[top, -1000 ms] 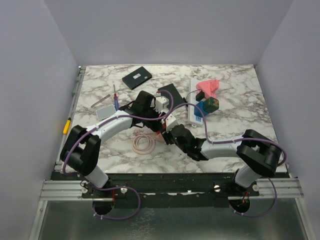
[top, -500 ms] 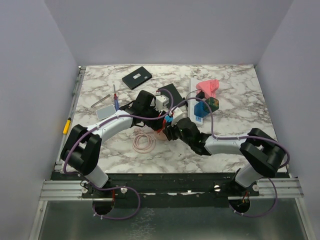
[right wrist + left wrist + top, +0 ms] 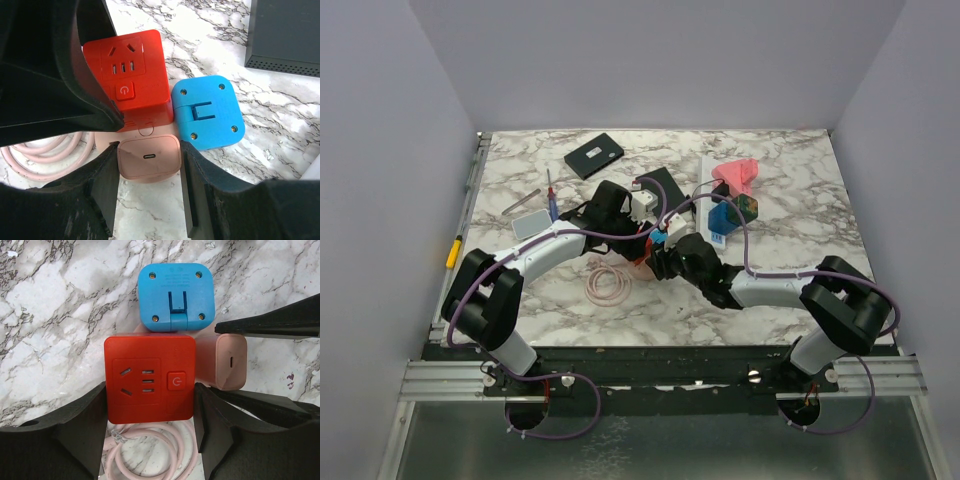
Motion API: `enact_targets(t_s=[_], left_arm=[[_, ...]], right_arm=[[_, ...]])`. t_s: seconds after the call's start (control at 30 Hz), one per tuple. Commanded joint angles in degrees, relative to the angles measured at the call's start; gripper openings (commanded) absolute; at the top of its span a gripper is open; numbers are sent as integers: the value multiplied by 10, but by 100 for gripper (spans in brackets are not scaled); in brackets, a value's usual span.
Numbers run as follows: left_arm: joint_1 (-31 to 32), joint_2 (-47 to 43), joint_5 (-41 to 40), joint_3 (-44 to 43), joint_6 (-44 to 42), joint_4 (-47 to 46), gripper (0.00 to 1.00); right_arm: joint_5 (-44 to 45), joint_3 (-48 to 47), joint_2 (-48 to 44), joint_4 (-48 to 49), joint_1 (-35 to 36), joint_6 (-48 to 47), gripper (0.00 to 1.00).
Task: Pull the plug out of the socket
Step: Remove the plug from the socket.
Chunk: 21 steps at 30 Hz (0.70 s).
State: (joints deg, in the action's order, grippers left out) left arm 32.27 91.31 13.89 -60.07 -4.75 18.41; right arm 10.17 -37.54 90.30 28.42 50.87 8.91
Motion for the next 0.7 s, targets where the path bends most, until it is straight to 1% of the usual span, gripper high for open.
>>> enact_targets(t_s=[0.0,0.3,0.67], left_arm=[[-18,36,-122,17,-6,42,14],[-18,37,-123,17,-6,43,14],[-18,38,-124,16,-6,43,14]], right_arm=[[-8,-9,-9,-26,-1,3,1],[21,-5,-11,-18,10,-7,1],[91,-19,14,-19,58,-47,1]])
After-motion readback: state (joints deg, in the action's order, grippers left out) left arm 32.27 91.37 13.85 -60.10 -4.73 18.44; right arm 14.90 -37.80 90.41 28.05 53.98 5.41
